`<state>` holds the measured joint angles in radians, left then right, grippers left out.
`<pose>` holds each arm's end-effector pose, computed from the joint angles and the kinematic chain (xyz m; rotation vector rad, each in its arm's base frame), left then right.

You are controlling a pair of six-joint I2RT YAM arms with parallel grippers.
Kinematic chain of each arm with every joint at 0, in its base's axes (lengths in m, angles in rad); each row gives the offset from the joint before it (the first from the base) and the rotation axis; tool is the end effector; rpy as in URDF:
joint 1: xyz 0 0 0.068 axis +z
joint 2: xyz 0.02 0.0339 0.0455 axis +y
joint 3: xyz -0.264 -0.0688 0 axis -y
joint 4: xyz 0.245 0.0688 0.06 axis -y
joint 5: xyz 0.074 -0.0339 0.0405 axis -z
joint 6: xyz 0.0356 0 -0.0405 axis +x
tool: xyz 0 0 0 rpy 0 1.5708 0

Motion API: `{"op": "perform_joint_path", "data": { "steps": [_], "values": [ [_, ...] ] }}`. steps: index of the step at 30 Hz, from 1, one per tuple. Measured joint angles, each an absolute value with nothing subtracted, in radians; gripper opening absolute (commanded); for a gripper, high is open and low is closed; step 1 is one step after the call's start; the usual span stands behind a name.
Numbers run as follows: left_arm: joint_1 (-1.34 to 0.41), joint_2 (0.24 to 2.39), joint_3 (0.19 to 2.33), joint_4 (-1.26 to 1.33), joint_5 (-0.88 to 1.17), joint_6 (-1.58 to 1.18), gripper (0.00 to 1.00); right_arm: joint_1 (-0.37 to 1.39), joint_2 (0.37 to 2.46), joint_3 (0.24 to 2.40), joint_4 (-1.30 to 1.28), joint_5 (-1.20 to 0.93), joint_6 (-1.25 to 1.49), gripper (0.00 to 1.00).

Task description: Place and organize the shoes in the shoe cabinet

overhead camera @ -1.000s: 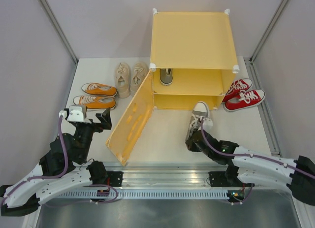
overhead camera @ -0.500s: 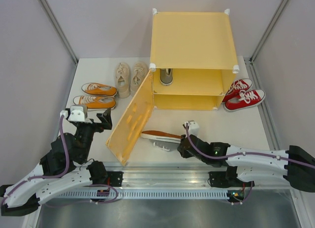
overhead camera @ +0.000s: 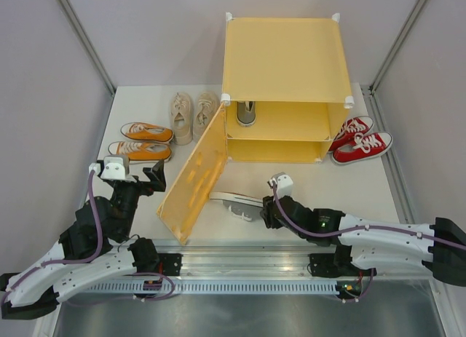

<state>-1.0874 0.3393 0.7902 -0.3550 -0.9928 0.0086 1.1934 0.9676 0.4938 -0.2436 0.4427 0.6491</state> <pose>0.0536 -0.0379 0.3711 0.0157 1.5198 -0.1314 0.0863 0.1762 0.2027 -0.3819 2.2224 0.5068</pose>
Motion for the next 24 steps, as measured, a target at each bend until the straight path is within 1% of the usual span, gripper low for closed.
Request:
{"op": "perform_joint_path", "data": {
  "steps": [9, 14, 17, 20, 21, 24],
  "values": [
    [-1.087, 0.339, 0.790, -0.355, -0.993, 0.009, 1.00, 1.171, 1.177, 0.567, -0.155, 0.507, 0.577, 0.45],
    [-1.087, 0.340, 0.789, -0.355, -0.993, 0.009, 1.00, 1.042, 1.233, 0.600, -0.092, 0.521, 0.560, 0.45],
    [-1.087, 0.340, 0.789, -0.355, -0.993, 0.009, 1.00, 0.974, 1.250, 0.603, -0.068, 0.506, 0.560, 0.48],
    [-1.087, 0.340, 0.787, -0.355, -0.993, 0.009, 1.00, 0.950, 1.249, 0.603, -0.074, 0.488, 0.552, 0.56],
    [-1.087, 0.340, 0.786, -0.355, -0.993, 0.009, 1.00, 0.949, 1.246, 0.605, -0.076, 0.485, 0.545, 0.60],
    [-1.087, 0.340, 0.785, -0.355, -0.993, 0.009, 1.00, 0.942, 1.223, 0.615, -0.091, 0.464, 0.518, 0.66]
  ]
}}
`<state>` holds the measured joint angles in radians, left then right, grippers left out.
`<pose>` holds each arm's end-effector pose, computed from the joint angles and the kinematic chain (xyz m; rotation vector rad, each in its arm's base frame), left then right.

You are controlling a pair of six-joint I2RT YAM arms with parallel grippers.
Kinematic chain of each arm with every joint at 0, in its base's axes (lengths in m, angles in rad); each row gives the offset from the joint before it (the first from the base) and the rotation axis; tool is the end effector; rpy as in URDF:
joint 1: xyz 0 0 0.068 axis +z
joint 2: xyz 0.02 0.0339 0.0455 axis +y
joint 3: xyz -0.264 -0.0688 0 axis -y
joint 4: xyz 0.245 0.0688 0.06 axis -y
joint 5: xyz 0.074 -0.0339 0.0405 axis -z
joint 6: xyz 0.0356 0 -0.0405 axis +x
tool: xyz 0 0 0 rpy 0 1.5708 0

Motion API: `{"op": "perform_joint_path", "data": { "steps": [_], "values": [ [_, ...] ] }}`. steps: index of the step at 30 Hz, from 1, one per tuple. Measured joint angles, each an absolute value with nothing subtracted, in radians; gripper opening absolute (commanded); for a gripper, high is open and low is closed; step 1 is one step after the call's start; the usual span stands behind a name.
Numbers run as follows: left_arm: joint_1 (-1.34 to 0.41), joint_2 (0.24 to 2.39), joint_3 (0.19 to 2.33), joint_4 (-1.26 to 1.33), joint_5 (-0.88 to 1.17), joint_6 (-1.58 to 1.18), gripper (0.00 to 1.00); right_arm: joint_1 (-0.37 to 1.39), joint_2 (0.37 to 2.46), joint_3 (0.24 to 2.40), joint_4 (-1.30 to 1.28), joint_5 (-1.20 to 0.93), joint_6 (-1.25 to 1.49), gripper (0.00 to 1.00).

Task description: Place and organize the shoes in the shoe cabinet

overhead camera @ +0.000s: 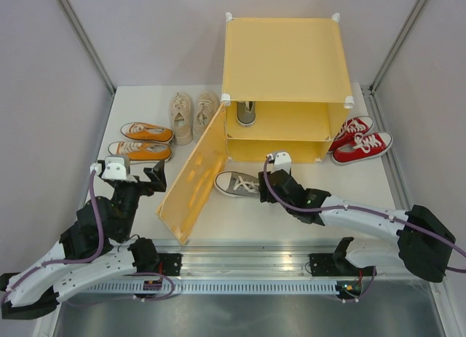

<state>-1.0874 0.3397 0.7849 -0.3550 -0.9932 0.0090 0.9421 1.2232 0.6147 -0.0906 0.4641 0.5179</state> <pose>0.0540 -0.0388 0.3695 0.0196 1.5228 -0.1270 0.1578 0.1899 0.2028 -0.2250 2.1877 0.2940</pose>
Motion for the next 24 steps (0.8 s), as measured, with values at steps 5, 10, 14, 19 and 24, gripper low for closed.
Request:
{"op": "perform_joint_path", "data": {
  "steps": [5, 10, 14, 19, 24],
  "values": [
    [-1.087, 0.340, 0.785, -0.355, -0.993, 0.009, 1.00, 0.926, 1.144, 0.644, -0.092, 0.415, 0.424, 0.72],
    [-1.087, 0.340, 0.785, -0.355, -0.993, 0.009, 1.00, 0.922, 1.043, 0.644, -0.089, 0.319, 0.295, 0.77],
    [-1.087, 0.340, 0.785, -0.355, -0.993, 0.009, 1.00, 0.923, 1.010, 0.635, -0.071, 0.241, 0.213, 0.77],
    [-1.087, 0.342, 0.785, -0.355, -0.993, 0.009, 1.00, 0.923, 1.084, 0.631, -0.053, 0.203, 0.124, 0.78],
    [-1.087, 0.348, 0.784, -0.355, -0.993, 0.009, 1.00, 0.923, 1.162, 0.627, -0.046, 0.218, 0.051, 0.78]
  ]
}}
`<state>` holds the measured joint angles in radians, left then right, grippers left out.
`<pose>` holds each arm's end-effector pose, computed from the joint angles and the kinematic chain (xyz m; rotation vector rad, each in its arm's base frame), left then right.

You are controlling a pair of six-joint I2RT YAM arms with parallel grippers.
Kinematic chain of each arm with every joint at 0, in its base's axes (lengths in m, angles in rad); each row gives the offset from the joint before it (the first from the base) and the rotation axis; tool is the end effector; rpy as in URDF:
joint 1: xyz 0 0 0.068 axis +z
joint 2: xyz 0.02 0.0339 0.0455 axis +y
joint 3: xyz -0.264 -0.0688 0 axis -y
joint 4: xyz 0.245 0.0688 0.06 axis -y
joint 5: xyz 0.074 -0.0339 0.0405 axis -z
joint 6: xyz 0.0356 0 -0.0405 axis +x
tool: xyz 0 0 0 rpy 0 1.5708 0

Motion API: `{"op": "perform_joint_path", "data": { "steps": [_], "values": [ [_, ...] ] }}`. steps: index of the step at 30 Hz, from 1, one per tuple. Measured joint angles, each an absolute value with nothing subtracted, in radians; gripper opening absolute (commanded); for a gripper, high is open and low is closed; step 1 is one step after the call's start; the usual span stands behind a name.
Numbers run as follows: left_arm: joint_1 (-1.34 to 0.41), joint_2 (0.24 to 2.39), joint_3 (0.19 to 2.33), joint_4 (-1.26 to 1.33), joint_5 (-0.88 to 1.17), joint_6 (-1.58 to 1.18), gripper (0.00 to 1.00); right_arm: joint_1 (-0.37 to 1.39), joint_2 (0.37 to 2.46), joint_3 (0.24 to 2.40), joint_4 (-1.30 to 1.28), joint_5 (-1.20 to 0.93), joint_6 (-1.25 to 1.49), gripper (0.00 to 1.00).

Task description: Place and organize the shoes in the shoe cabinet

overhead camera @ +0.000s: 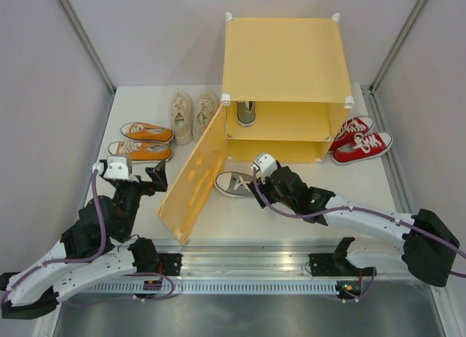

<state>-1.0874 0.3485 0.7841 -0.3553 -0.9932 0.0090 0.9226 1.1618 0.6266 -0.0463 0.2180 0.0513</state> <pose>0.0551 -0.0409 0.3689 0.0263 1.5280 -0.1205 0.1554 0.1924 0.2226 -0.7929 2.0044 0.3350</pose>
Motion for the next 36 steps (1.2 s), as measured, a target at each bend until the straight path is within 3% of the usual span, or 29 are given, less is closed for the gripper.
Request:
{"op": "perform_joint_path", "data": {
  "steps": [4, 10, 13, 16, 19, 28, 36],
  "values": [
    [-1.087, 0.353, 0.784, -0.355, -0.993, 0.009, 1.00, 0.923, 1.200, 0.623, 0.002, 0.223, 0.000, 0.78],
    [-1.088, 0.361, 0.784, -0.355, -0.993, 0.009, 1.00, 0.918, 1.347, 0.625, 0.076, 0.212, -0.033, 0.69],
    [-1.087, 0.361, 0.784, -0.355, -0.993, 0.009, 1.00, 0.913, 1.411, 0.630, 0.091, 0.206, -0.040, 0.45],
    [-1.087, 0.361, 0.784, -0.355, -0.993, 0.009, 1.00, 0.908, 1.417, 0.634, 0.097, 0.197, -0.040, 0.31],
    [-1.087, 0.362, 0.784, -0.355, -0.993, 0.009, 1.00, 0.907, 1.369, 0.644, 0.068, 0.171, -0.036, 0.01],
    [-1.087, 0.364, 0.784, -0.355, -0.993, 0.009, 1.00, 0.905, 1.129, 0.719, -0.125, 0.165, 0.078, 0.01],
    [-1.087, 0.365, 0.784, -0.355, -0.993, 0.009, 1.00, 0.987, 1.111, 0.754, -0.327, 0.421, 0.363, 0.01]
  ]
}}
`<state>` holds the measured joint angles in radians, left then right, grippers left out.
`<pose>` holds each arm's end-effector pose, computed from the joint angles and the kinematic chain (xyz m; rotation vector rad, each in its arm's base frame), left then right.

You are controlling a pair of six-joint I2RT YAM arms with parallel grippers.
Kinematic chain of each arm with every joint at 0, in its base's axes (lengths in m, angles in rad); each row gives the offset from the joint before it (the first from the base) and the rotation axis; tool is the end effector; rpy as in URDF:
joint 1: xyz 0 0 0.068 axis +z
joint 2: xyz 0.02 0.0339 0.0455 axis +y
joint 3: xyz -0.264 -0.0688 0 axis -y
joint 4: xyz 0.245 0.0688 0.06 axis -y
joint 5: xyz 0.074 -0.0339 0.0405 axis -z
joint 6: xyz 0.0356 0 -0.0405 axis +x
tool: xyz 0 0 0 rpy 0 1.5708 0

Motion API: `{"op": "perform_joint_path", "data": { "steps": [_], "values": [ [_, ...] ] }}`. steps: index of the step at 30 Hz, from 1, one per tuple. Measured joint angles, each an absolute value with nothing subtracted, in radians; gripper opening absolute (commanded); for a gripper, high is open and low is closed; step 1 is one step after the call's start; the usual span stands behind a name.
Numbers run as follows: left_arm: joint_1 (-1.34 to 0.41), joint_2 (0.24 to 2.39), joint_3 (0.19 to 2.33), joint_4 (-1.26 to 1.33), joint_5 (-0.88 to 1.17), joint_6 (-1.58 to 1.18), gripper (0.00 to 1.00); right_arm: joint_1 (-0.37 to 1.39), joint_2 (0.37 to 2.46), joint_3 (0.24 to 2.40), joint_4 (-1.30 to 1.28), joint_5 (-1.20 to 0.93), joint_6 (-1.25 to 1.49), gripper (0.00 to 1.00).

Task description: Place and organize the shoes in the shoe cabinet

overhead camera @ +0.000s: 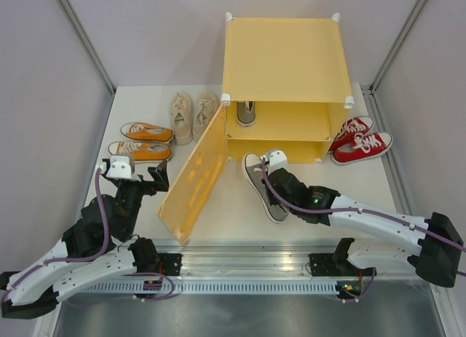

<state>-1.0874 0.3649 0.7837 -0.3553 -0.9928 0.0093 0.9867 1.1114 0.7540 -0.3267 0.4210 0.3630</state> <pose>0.0571 -0.0446 0.3681 0.0382 1.5367 -0.1094 0.1423 0.1888 0.2533 -0.4602 2.1512 0.2842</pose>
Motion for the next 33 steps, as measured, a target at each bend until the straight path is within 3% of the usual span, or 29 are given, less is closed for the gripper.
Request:
{"op": "perform_joint_path", "data": {
  "steps": [4, 5, 6, 7, 10, 14, 23, 33],
  "values": [
    [-1.087, 0.366, 0.784, -0.355, -0.993, 0.009, 1.00, 1.024, 1.213, 0.754, -0.370, 0.495, 0.486, 0.01],
    [-1.087, 0.366, 0.784, -0.355, -0.993, 0.009, 1.00, 1.030, 1.245, 0.754, -0.383, 0.507, 0.517, 0.05],
    [-1.087, 0.368, 0.784, -0.356, -0.993, 0.009, 1.00, 1.032, 1.269, 0.754, -0.391, 0.515, 0.539, 0.13],
    [-1.087, 0.369, 0.784, -0.356, -0.993, 0.009, 1.00, 1.034, 1.295, 0.754, -0.400, 0.522, 0.564, 0.36],
    [-1.087, 0.369, 0.784, -0.356, -0.993, 0.009, 1.00, 1.040, 1.324, 0.756, -0.405, 0.534, 0.607, 0.63],
    [-1.087, 0.369, 0.784, -0.356, -0.993, 0.009, 1.00, 1.040, 1.305, 0.773, -0.400, 0.547, 0.609, 0.78],
    [-1.087, 0.369, 0.784, -0.356, -0.993, 0.009, 1.00, 1.040, 1.045, 0.682, -0.292, 0.485, 0.548, 0.98],
    [-1.087, 0.371, 0.784, -0.356, -0.993, 0.009, 1.00, 1.040, 1.160, 0.543, -0.174, 0.445, 0.514, 0.98]
  ]
}}
